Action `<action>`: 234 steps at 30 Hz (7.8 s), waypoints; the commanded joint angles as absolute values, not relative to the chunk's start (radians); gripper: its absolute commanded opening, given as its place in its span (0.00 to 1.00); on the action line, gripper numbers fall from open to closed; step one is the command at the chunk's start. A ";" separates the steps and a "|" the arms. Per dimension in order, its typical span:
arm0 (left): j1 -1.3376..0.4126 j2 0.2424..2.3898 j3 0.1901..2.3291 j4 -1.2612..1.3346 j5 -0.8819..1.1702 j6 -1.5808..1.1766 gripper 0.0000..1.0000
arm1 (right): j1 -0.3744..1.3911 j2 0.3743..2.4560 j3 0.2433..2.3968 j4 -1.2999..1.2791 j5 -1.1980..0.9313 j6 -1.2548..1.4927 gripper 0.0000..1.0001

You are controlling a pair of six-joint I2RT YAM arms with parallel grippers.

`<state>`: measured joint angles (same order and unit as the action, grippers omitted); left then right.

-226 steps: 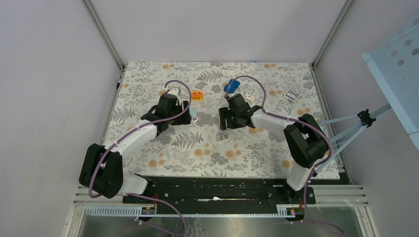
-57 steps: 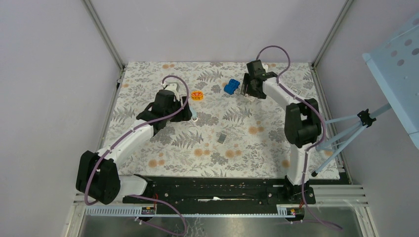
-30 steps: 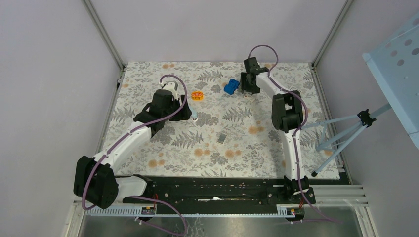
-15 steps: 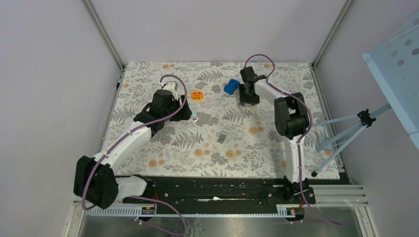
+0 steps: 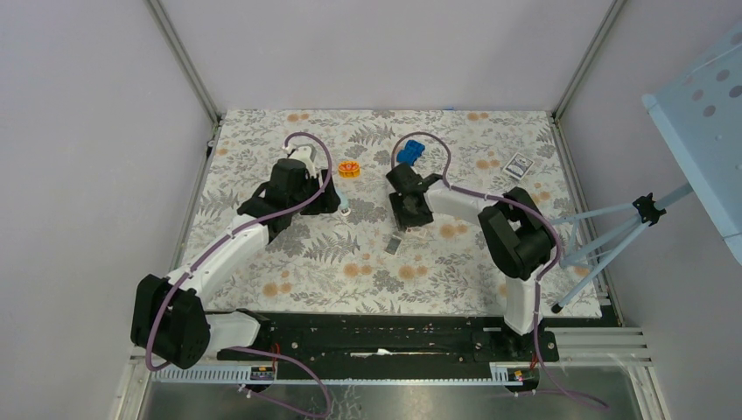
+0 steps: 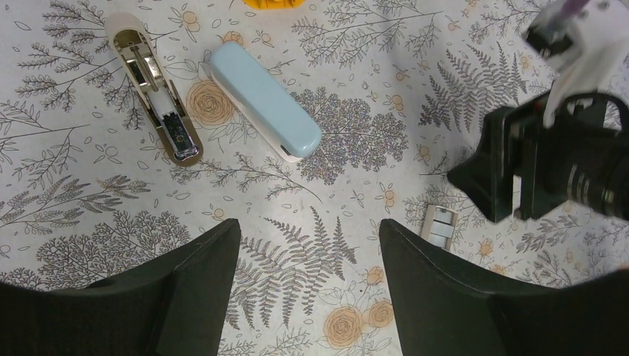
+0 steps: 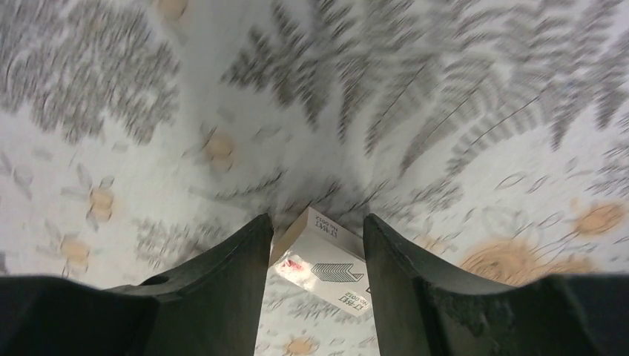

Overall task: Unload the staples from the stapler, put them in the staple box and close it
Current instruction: Move the shell to the center of the board, then adjust the staple box at the center of the board, then close the staple box at the center of the board.

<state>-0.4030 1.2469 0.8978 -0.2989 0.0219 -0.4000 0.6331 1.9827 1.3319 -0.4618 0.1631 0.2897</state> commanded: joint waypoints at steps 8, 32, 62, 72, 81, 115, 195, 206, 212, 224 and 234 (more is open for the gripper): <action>-0.410 1.264 0.919 -0.244 0.105 -0.372 0.73 | 0.740 1.847 1.108 -0.507 0.175 0.302 0.55; -0.500 1.182 0.831 -0.221 0.018 -0.470 0.73 | 0.738 1.947 1.350 -0.418 0.187 0.358 0.64; -0.549 1.287 0.798 -0.129 0.068 -0.536 0.73 | 0.743 1.793 1.194 -0.388 0.252 0.397 0.66; -0.605 1.409 0.804 -0.004 0.111 -0.556 0.73 | 0.663 1.564 1.055 -0.444 0.271 0.505 0.73; -0.620 1.461 0.799 0.061 0.100 -0.577 0.72 | 0.614 1.649 1.070 -0.432 0.244 0.520 0.58; -0.627 1.547 0.781 0.115 0.140 -0.597 0.68 | 0.652 1.756 0.994 -0.367 0.002 0.364 0.41; -0.712 1.679 0.736 0.275 0.169 -0.604 0.23 | 0.607 1.532 0.838 -0.483 0.168 0.581 0.32; -0.722 1.693 0.741 0.265 0.162 -0.597 0.19 | 0.606 1.549 0.844 -0.471 0.154 0.577 0.32; -0.729 1.695 0.744 0.260 0.164 -0.594 0.19 | 0.607 1.560 0.862 -0.463 0.153 0.567 0.32; -0.739 1.694 0.747 0.256 0.161 -0.597 0.17 | 0.606 1.575 0.898 -0.455 0.127 0.535 0.32; -0.741 1.694 0.755 0.252 0.140 -0.620 0.15 | 0.607 1.581 0.899 -0.448 0.105 0.528 0.32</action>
